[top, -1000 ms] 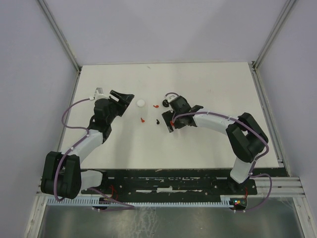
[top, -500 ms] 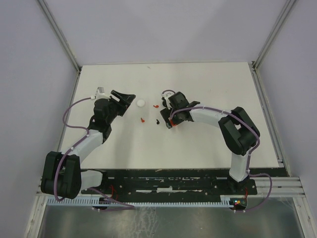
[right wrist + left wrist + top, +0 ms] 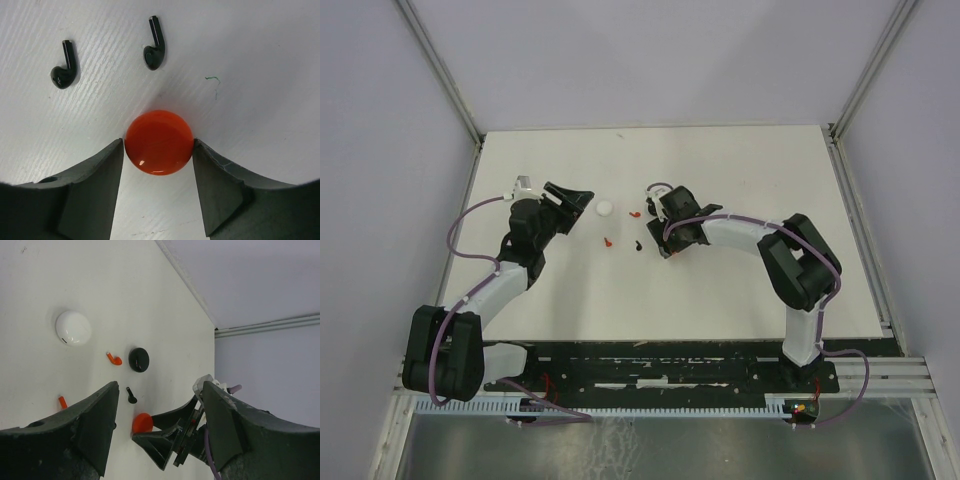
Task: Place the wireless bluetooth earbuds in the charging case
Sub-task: Pick up the charging case at the center of the board.
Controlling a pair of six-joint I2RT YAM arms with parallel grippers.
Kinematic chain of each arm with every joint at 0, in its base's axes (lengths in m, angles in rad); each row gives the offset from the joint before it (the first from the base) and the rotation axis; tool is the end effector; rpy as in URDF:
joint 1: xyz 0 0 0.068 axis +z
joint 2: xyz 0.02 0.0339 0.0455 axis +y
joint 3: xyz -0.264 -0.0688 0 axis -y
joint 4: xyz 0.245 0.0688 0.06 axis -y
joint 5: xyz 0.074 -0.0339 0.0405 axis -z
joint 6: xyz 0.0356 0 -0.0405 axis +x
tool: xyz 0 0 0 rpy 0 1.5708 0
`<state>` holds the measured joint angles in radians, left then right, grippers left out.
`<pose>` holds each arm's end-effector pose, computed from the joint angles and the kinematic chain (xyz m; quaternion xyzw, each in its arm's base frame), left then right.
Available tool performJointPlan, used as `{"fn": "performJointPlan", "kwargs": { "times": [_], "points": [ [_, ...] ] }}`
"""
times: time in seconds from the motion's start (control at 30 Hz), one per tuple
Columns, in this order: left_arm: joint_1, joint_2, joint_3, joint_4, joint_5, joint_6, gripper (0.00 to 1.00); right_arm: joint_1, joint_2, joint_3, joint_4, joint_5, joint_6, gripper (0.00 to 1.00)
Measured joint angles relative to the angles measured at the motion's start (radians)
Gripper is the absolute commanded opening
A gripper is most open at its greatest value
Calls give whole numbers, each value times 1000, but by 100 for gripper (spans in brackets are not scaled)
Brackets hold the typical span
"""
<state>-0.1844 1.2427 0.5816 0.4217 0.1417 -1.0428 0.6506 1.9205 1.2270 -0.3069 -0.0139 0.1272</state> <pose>0.2658 -0.0547 0.2344 -0.2867 0.7316 -0.4003 0.4716 0.3151 0.2405 0.1588 -0.2502 0.9264 0.1128 0.2578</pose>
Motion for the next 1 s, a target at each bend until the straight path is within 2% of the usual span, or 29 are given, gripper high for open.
{"fn": "performJointPlan", "kwargs": {
  "times": [0.17, 0.3, 0.43, 0.63, 0.8, 1.0],
  "points": [
    [0, 0, 0, 0, 5, 0, 73, -2, 9, 11, 1, 14, -2, 43],
    [0, 0, 0, 0, 26, 0, 73, -4, 10, 11, 7, 18, -2, 36],
    [0, 0, -8, 9, 53, 0, 73, -6, -5, -23, 61, 14, -3, 33],
    [-3, 22, -23, 61, 139, -3, 73, -27, -142, -148, 140, -58, -7, 31],
    [-37, 72, -39, 155, 229, -16, 73, -47, -241, -156, 204, -156, -24, 31],
    [-96, 109, -58, 248, 303, -19, 71, -49, -286, -161, 239, -249, -51, 31]
  ]
}}
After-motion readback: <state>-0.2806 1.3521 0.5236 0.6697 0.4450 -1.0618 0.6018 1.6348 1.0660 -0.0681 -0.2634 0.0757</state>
